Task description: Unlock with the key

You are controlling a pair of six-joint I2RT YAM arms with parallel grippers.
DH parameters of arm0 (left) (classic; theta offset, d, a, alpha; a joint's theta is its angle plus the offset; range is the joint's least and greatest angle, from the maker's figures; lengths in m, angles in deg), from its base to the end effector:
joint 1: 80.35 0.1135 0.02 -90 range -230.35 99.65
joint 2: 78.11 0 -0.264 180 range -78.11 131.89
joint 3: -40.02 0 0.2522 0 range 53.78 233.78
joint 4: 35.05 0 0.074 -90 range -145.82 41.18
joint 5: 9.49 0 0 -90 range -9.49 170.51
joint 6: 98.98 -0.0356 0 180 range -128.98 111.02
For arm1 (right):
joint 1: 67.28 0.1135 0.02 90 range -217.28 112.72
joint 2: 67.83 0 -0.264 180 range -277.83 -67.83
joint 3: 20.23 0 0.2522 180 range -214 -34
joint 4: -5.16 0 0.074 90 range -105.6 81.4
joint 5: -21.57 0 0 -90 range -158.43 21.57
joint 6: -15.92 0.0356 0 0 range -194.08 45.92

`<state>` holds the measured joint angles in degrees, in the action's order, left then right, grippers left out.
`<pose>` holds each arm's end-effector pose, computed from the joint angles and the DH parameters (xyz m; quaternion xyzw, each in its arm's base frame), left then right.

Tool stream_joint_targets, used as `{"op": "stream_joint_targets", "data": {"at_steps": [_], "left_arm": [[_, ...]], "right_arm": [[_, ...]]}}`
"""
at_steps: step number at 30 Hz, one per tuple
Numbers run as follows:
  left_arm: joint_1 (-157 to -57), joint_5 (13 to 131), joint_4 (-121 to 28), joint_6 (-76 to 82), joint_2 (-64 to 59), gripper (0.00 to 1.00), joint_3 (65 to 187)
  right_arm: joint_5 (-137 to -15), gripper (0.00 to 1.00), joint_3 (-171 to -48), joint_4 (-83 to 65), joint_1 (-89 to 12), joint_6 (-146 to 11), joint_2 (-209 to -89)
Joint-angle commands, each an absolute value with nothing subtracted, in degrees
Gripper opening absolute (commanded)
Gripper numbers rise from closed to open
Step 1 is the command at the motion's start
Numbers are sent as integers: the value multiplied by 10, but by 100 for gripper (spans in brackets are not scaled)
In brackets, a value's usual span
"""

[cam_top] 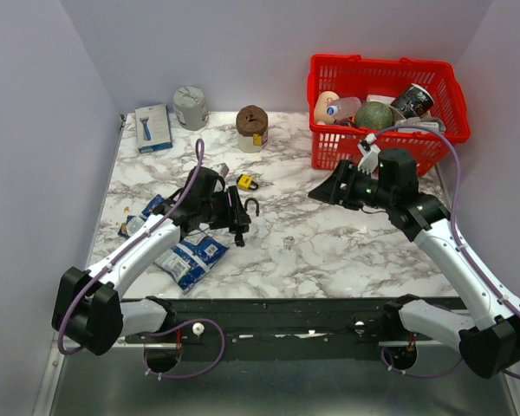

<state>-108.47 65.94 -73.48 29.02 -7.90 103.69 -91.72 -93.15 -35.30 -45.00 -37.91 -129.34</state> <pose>0.2232 -0.1295 0.2565 -0.0305 0.9171 -0.3054 0.2544 0.2117 0.1020 0.3436 0.0004 0.8503 0.3943 0.3486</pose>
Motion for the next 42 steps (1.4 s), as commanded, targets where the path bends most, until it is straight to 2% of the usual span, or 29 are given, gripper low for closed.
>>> {"op": "stream_joint_targets", "data": {"at_steps": [1,9,28,39,40,42], "left_arm": [[-1048,658,-717,295,-36,0,1047],[-1007,717,-744,265,119,0,1145],[-959,872,-856,181,378,0,1406],[-944,890,-899,151,512,0,1577],[-944,892,-902,149,518,1,1584],[-944,899,-911,147,527,10,1596]], "right_arm": [[-898,77,-916,-356,-450,-365,-1289],[-906,77,-938,-356,-450,-373,-1311],[-905,77,-943,-345,-450,-374,-1327],[-906,77,-953,-353,-450,-371,-1344],[-905,77,-954,-355,-450,-372,-1345],[-901,77,-958,-364,-450,-377,-1349]]}}
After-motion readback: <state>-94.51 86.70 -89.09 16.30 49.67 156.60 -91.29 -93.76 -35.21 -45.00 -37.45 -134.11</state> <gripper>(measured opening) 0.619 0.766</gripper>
